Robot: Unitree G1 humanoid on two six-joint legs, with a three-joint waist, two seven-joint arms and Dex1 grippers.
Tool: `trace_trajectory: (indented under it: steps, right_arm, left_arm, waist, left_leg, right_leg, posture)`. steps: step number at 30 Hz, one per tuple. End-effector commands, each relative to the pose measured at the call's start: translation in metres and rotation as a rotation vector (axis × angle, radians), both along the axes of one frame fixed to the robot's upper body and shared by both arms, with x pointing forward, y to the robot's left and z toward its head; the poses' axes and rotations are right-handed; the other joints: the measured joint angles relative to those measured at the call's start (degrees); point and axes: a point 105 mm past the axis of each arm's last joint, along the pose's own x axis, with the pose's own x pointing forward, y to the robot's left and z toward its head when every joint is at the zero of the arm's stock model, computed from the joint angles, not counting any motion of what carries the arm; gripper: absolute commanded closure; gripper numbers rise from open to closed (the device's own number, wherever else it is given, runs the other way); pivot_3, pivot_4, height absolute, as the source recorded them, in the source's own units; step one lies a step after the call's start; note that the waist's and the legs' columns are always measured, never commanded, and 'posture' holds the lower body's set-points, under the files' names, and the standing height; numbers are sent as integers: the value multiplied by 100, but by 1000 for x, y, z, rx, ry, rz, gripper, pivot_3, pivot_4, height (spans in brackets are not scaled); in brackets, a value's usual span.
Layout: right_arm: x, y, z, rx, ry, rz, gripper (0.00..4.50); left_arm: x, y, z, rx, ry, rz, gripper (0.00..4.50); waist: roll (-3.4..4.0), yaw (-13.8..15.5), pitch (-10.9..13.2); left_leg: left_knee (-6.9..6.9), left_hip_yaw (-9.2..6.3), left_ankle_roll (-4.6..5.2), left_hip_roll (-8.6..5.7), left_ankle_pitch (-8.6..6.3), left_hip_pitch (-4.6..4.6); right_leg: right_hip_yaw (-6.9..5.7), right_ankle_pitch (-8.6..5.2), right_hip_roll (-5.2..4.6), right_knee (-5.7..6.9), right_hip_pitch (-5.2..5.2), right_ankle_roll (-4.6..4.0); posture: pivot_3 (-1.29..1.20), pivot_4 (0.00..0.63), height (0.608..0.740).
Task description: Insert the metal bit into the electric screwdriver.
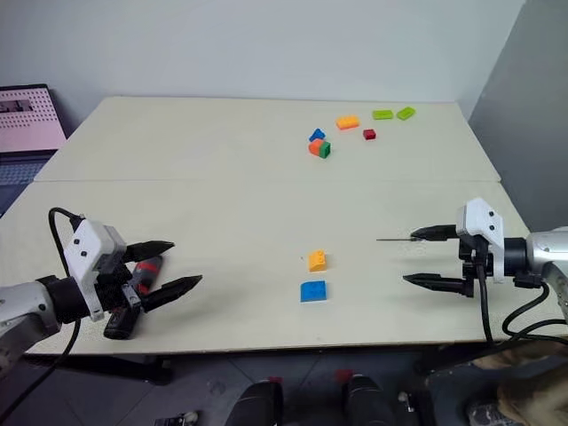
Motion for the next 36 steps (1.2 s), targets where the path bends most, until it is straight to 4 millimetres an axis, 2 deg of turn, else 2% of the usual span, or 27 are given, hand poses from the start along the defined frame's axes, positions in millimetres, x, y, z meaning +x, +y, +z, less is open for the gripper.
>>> trace_trajectory:
  steps: [1, 6, 10, 13, 16, 24, 33, 36]
  right_arm:
    - [-5, 3, 12, 2, -42, 22, 81]
    - [-4, 6, 10, 9, -51, 24, 81]
    - [-1, 10, 11, 20, -60, 34, 81]
    - [0, 17, 11, 27, -59, 63, 81]
    - [6, 31, 11, 26, -67, 122, 81]
    - [37, 76, -13, -52, -49, 217, 81]
    - [74, 125, -46, -30, -11, 273, 81]
    - [81, 135, -53, -26, -2, 287, 81]
  left_arm:
    - [1, -3, 9, 4, -41, -35, 0]
    - [2, -5, 9, 4, -24, -45, 0]
    - [3, -9, 19, -62, -55, -67, 0]
    - [-4, -15, 19, -61, -57, -123, 0]
    - [-4, -18, 13, 19, -56, -138, 0]
    - [-26, -56, -1, 67, 8, -383, 0]
    - [-26, -67, -14, 61, 5, -425, 0]
    - [-25, -67, -16, 64, 1, -424, 0]
  waist:
    - [0, 0, 0]
    - [1, -1, 0]
    - [1, -1, 1]
    - [2, -11, 1]
    - [5, -23, 3]
    - [7, -26, 4]
    - [9, -25, 5]
    - [11, -20, 7]
  left_leg:
    - [0, 0, 0, 0, 0, 0]
    - [0, 0, 0, 0, 0, 0]
    - [0, 0, 0, 0, 0, 0]
    - [0, 0, 0, 0, 0, 0]
    - [-1, 1, 0, 1, 0, 0]
    - [2, 3, 0, 1, 0, 1]
    - [-1, 0, 0, 2, 1, 0]
    - [0, -3, 0, 3, 1, 0]
  right_leg:
    - [0, 0, 0, 0, 0, 0]
    - [0, 0, 0, 0, 0, 0]
    - [-1, 0, 0, 0, 0, 0]
    - [0, 0, 0, 2, 0, 0]
    - [-1, 0, 0, 2, -1, 0]
    - [1, 1, 1, 5, -3, 0]
    - [0, -3, 7, 15, -4, -6]
    - [0, -3, 10, 21, -4, -6]
  posture:
    - [0, 150, 740]
    - [0, 150, 740]
    - [0, 150, 740]
    - [0, 150, 740]
    - [0, 150, 740]
    - [0, 150, 740]
    - [0, 150, 740]
    - [0, 150, 740]
